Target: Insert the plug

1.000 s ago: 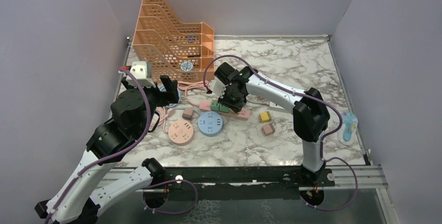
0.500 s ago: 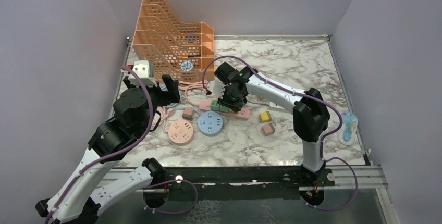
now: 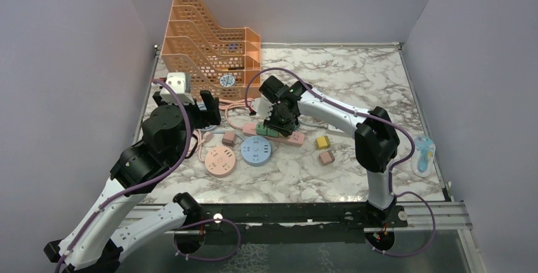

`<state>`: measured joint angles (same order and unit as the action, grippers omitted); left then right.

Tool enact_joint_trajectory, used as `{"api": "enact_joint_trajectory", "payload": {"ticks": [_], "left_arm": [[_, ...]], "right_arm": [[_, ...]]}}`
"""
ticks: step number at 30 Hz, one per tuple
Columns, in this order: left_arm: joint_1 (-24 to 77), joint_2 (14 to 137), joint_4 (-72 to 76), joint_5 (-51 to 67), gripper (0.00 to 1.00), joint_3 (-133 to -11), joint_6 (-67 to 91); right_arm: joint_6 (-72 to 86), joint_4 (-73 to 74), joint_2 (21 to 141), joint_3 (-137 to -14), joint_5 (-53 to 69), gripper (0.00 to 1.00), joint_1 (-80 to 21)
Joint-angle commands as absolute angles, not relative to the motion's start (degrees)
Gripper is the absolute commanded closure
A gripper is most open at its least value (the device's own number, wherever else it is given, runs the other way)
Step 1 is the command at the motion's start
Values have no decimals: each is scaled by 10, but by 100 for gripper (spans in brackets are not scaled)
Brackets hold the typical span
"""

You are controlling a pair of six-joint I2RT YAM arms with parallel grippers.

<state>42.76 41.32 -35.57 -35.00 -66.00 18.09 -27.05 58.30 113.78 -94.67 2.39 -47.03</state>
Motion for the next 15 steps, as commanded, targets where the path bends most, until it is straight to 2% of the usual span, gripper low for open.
{"api": "enact_joint_trajectory", "payload": {"ticks": [1, 8, 15], "left_arm": [[427, 411, -358, -358, 16, -659, 171], [427, 412, -358, -359, 16, -658, 170], [427, 413, -358, -358, 16, -656, 172]], "right_arm": [[-259, 564, 1188, -932, 6, 99, -475], [-258, 538, 1169, -918, -10, 99, -475], [-251, 449, 1121, -880, -7, 99, -475]]}}
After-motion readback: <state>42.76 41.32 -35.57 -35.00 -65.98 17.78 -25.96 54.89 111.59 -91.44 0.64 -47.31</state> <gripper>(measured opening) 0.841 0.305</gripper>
